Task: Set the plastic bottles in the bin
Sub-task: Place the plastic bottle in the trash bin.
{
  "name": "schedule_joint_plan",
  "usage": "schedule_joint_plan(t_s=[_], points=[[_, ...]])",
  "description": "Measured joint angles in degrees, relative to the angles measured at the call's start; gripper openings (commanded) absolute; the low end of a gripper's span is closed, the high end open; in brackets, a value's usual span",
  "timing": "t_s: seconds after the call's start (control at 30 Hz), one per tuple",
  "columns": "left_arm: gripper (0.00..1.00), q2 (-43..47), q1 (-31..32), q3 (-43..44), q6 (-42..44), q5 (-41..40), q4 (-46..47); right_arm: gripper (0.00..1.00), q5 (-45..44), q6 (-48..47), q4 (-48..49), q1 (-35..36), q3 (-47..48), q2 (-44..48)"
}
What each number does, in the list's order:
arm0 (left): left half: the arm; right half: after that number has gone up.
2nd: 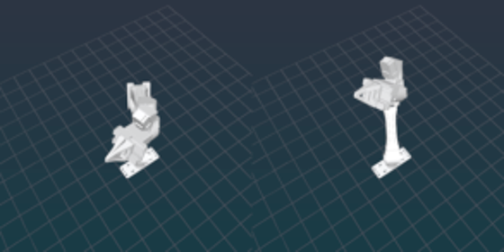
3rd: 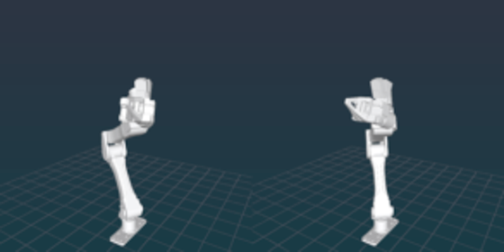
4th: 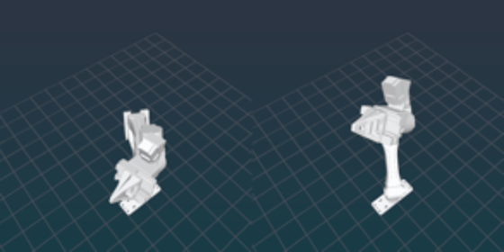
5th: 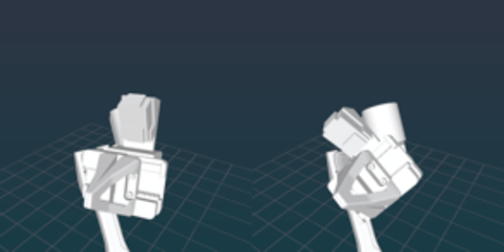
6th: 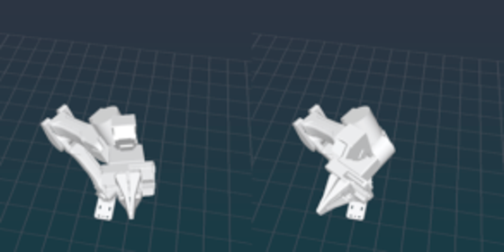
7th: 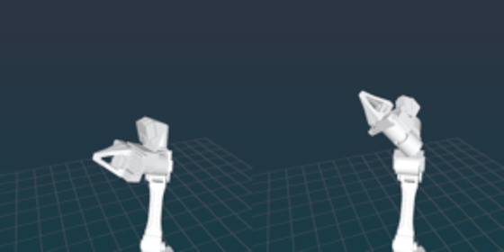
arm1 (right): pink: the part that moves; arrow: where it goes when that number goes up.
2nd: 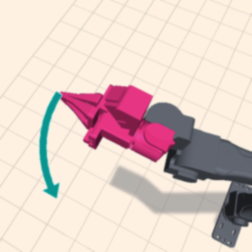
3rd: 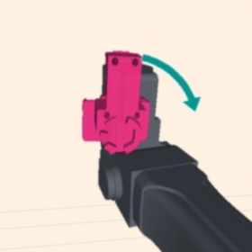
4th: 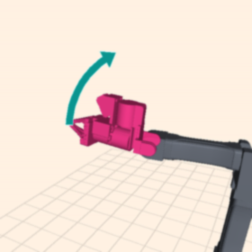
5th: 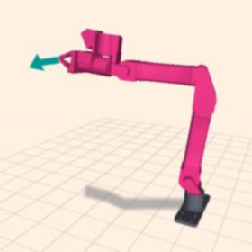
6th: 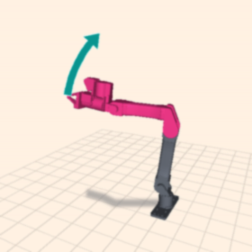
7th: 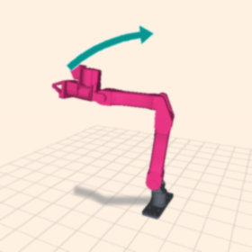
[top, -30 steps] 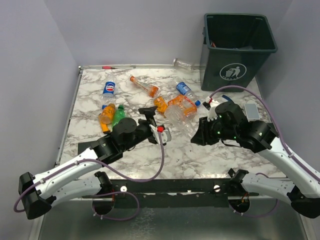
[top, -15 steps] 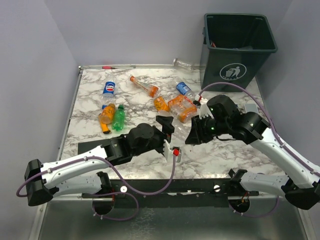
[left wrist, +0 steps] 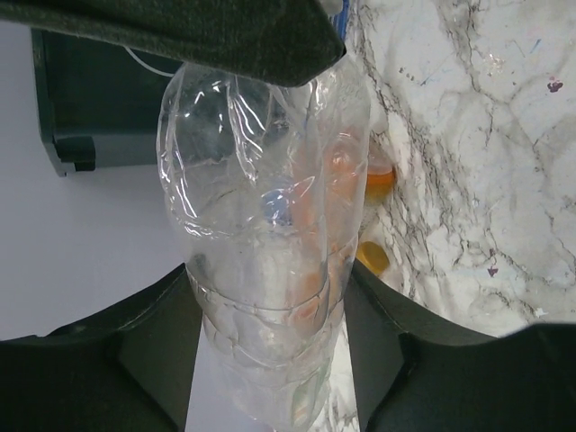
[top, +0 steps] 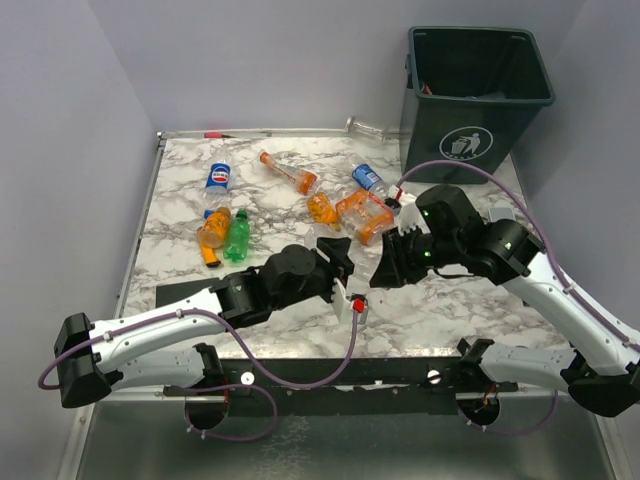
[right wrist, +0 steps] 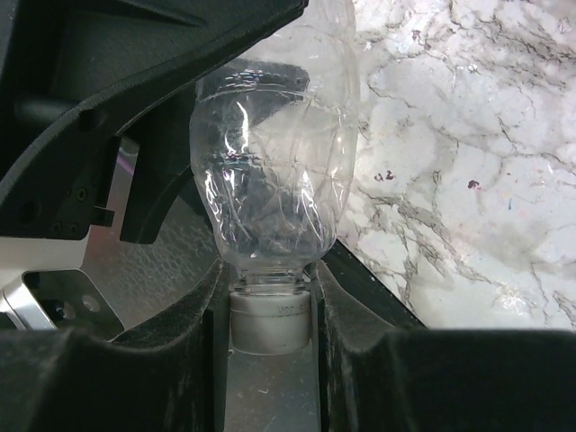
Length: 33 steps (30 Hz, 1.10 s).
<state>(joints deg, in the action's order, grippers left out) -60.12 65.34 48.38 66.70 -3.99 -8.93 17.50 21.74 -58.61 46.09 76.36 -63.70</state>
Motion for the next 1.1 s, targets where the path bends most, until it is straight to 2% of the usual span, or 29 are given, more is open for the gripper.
schedule_joint_plan(t_s=[0.13, 0.17, 0.23, 0.3, 0.43, 0.53, 0.6, 0.73, 0.8, 0.93, 1.1], points=[[0.46, 0.0, 0.0, 0.0, -0.5, -0.1, 1.0, 0.57, 0.0, -0.5, -0.9, 0.0, 1.1, 0.0], [0.45, 0.0, 0.0, 0.0, -1.1, -0.1, 1.3, 0.67, 0.0, -0.7, -1.1, 0.0, 1.5, 0.0], [0.43, 0.0, 0.0, -0.1, -2.7, -0.2, 2.0, 0.79, 0.3, -0.8, -1.1, 0.0, 3.0, 0.2], [0.41, 0.0, 0.0, -0.3, -4.6, -0.2, 3.0, 0.86, 0.2, -0.9, -0.9, 0.0, 4.9, 0.9], [0.40, 0.3, 0.0, -2.4, -9.7, -0.2, 6.4, 0.89, -0.5, -0.8, 1.1, 0.0, 7.8, 4.2], [0.40, 0.3, 0.0, -4.4, -15.7, -0.2, 8.9, 0.88, -4.0, -0.5, 6.9, 0.0, 6.4, 8.9], [0.39, 0.3, 0.0, -5.3, -20.1, -0.1, 10.3, 0.88, -7.8, 0.3, 14.2, 0.0, 1.1, 14.6], [0.36, 0.3, -0.1, -7.4, -34.2, 1.6, 16.7, 0.86, -16.4, 2.4, 31.1, 0.0, -15.2, 28.1], [0.36, 0.3, -0.5, -8.8, -40.6, 3.7, 20.4, 0.86, -19.6, 3.4, 38.8, 0.0, -21.1, 31.5], [0.36, -0.5, -1.6, -9.1, -51.0, 7.8, 24.7, 0.86, -23.1, 4.9, 49.2, 0.0, -26.3, 29.3], [0.36, -2.5, -4.0, -8.3, -61.8, 12.5, 27.6, 0.85, -23.2, 6.3, 58.5, 0.0, -28.7, 25.0]])
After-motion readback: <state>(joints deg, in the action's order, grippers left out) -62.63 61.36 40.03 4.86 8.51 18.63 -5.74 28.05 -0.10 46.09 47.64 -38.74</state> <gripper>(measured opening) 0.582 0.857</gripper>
